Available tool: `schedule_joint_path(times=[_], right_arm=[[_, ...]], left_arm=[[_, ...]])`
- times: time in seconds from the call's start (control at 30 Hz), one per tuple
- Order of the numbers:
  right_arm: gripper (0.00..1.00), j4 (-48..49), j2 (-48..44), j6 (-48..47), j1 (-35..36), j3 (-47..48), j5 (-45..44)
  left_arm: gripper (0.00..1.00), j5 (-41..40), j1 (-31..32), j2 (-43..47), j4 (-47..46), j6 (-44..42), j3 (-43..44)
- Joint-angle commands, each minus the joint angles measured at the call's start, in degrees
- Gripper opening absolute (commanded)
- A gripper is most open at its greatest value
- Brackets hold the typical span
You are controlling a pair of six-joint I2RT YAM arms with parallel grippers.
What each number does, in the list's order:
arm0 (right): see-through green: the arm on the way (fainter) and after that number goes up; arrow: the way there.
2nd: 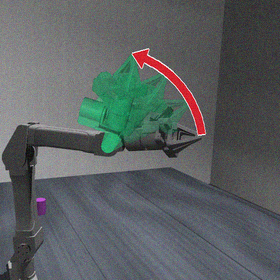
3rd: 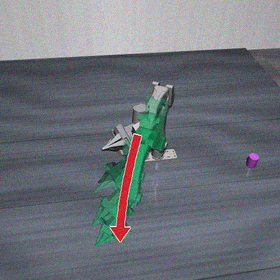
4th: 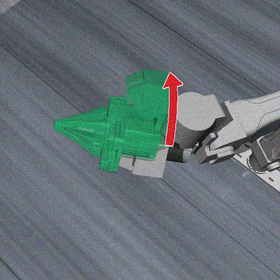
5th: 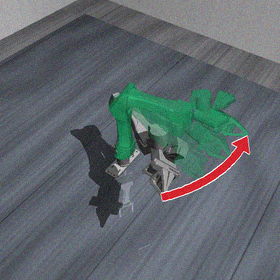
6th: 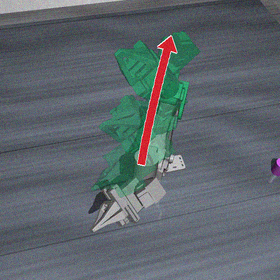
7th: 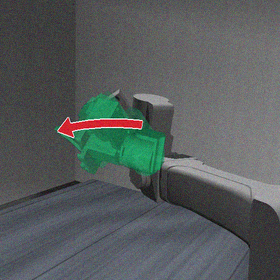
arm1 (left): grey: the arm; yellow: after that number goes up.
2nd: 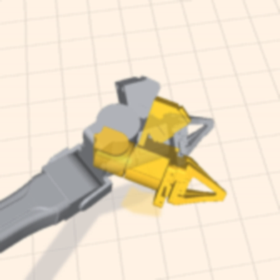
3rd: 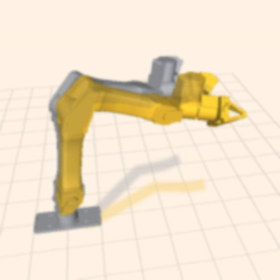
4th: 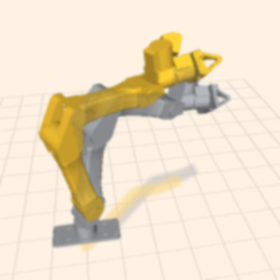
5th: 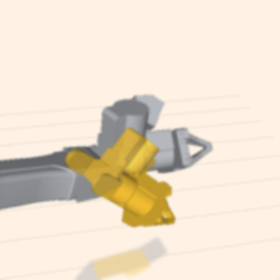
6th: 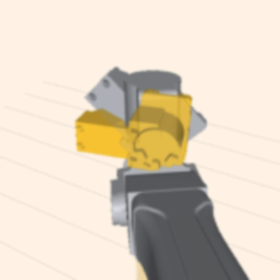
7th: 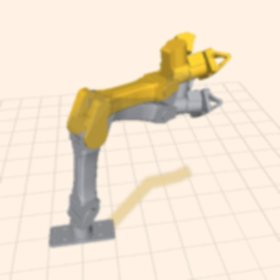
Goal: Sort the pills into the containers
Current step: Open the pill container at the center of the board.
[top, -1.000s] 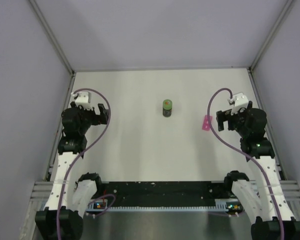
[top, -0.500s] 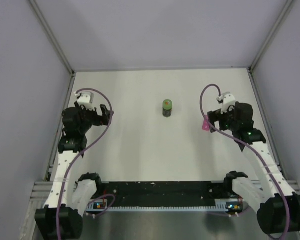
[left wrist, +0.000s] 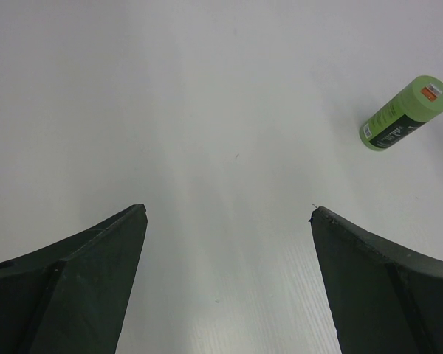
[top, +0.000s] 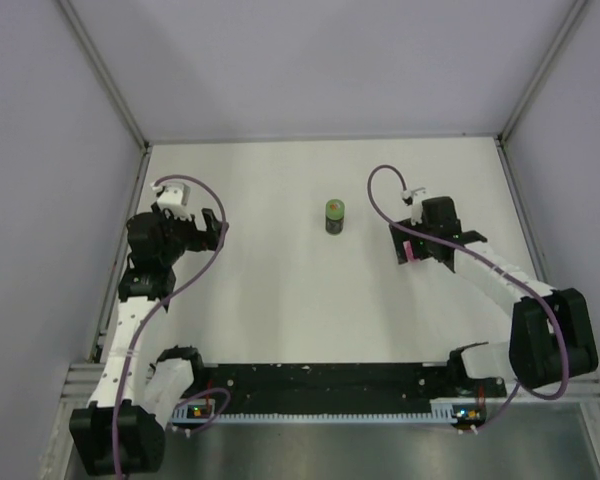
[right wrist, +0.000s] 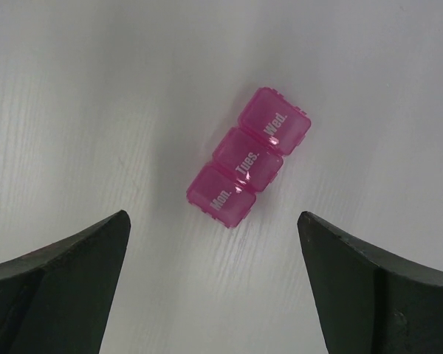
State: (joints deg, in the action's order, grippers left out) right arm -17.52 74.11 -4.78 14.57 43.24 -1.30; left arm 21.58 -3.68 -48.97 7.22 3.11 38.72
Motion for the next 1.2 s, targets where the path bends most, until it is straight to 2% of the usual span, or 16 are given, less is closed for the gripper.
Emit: schedule_joint_path(times=[0.0, 0.13, 0.33, 0.5, 0.9, 1.17], right_arm=[[0.94, 3.98, 4.72, 4.15, 0.29, 4.74, -5.20], [0.86, 3.02, 10.17, 6.35, 0.37, 6.76, -5.03], [0.82, 2.40, 14.04, 7.50, 0.29, 7.91, -6.16], [0.78, 2.31, 14.75, 7.76, 0.29, 7.64, -5.73], [0.57, 1.52, 18.09, 7.76, -1.38, 7.64, -4.59], [0.46, 0.38, 15.72, 7.15, -2.70, 8.08, -3.54]], left_arm=[[0.99, 0.21, -0.27, -0.33, -2.83, 0.23, 0.30], [0.99, 0.56, -0.36, -0.86, -2.65, 0.14, 0.30], [0.99, 0.65, -0.36, -1.39, -2.39, 0.40, 0.74], [0.99, 0.56, -0.27, -1.22, -2.39, 0.40, 0.66], [0.99, 1.09, -0.36, -0.60, -2.30, 0.40, 0.48], [0.99, 1.79, -0.36, -0.42, -2.21, 0.49, 0.57]])
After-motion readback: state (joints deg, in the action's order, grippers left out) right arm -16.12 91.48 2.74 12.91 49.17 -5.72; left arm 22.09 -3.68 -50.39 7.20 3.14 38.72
